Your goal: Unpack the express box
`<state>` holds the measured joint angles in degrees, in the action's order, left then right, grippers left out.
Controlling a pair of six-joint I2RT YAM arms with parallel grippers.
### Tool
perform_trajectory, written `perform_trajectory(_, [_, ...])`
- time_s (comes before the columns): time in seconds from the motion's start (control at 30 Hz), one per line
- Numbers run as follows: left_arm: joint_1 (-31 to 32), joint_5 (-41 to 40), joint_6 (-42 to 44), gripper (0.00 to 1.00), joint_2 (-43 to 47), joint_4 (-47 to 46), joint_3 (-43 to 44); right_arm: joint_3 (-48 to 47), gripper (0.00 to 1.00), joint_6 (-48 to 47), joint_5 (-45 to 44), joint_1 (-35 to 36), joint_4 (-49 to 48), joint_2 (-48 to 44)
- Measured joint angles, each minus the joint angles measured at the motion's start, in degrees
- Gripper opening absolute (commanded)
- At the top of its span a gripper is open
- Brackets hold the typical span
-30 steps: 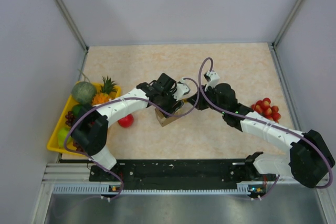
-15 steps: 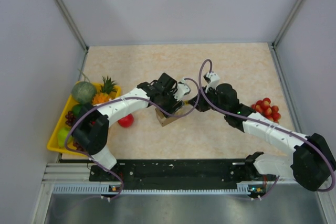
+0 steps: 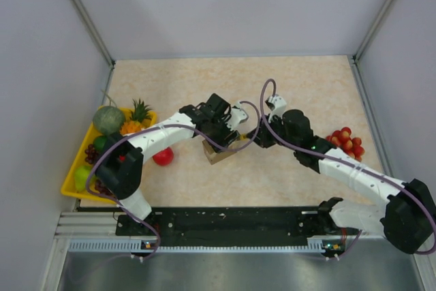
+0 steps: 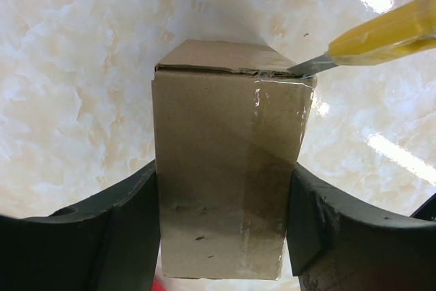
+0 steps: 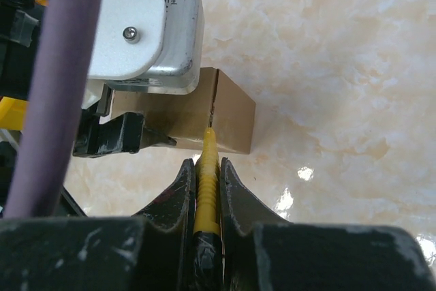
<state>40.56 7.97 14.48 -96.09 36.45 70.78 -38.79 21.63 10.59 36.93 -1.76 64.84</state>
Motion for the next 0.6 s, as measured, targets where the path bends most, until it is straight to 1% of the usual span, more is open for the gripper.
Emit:
perform_trajectory(0.1, [0.0, 0.2, 0.0, 0.25, -0.2, 0.1, 0.2, 0.0, 0.0, 0.0, 0.0, -0.5, 1.4, -1.5])
perform_trajectory(0.13, [0.0, -0.1, -0.1, 0.29, -0.3, 0.2, 0.3, 0.0, 0.0, 0.0, 0.2, -0.7, 2.3, -2.2])
perform_trajectory(0.2, [-0.4, -0.4, -1.3, 0.33, -0.9, 0.0, 0.9, 0.0, 0.0, 0.0, 0.5, -0.9, 6.3, -3.9])
perform_trajectory(0.3, [-1.0, -0.8, -2.8, 0.5, -1.8, 0.2, 2.2, 0.0, 0.0, 0.4, 0.2, -1.2, 10.1, -5.9])
perform_trajectory(0.33, [-1.1, -0.8, -3.1, 0.59, -2.1, 0.4, 2.6, 0.0, 0.0, 0.5, -0.1, -1.3, 10.8, -6.4])
perform_trajectory(0.37, [-1.2, -0.8, -3.6, 0.65, -2.3, 0.5, 2.8, 0.0, 0.0, 0.5, -0.3, -1.4, 11.3, -6.8])
perform_trajectory(0.43, [-1.4, -0.7, -4.4, 0.71, -2.8, 1.0, 3.6, 0.0, 0.0, 0.7, -0.8, -1.7, 11.9, -7.4])
perform_trajectory(0.47, [-1.5, -0.5, -5.1, 0.77, -3.0, 1.1, 3.9, 0.1, 0.0, 0.7, -0.9, -1.8, 12.1, -7.5])
perform_trajectory(0.5, [-1.6, -0.2, -5.5, 0.79, -3.1, 1.2, 4.1, 0.2, 0.0, 0.9, -1.0, -1.9, 12.2, -7.5])
perform_trajectory(0.53, [-1.7, 0.2, -6.1, 0.91, -3.5, 1.2, 4.1, 0.3, 0.0, 1.0, -1.1, -1.9, 12.3, -7.5])
perform_trajectory(0.57, [-1.9, 0.6, -6.9, 0.96, -3.9, 1.3, 4.1, 0.6, 0.0, 1.2, -1.1, -1.9, 12.1, -7.5])
perform_trajectory(0.6, [-2.1, 1.1, -7.5, 0.99, -4.3, 1.4, 4.1, 0.9, 0.0, 1.5, -1.1, -1.9, 12.1, -7.5])
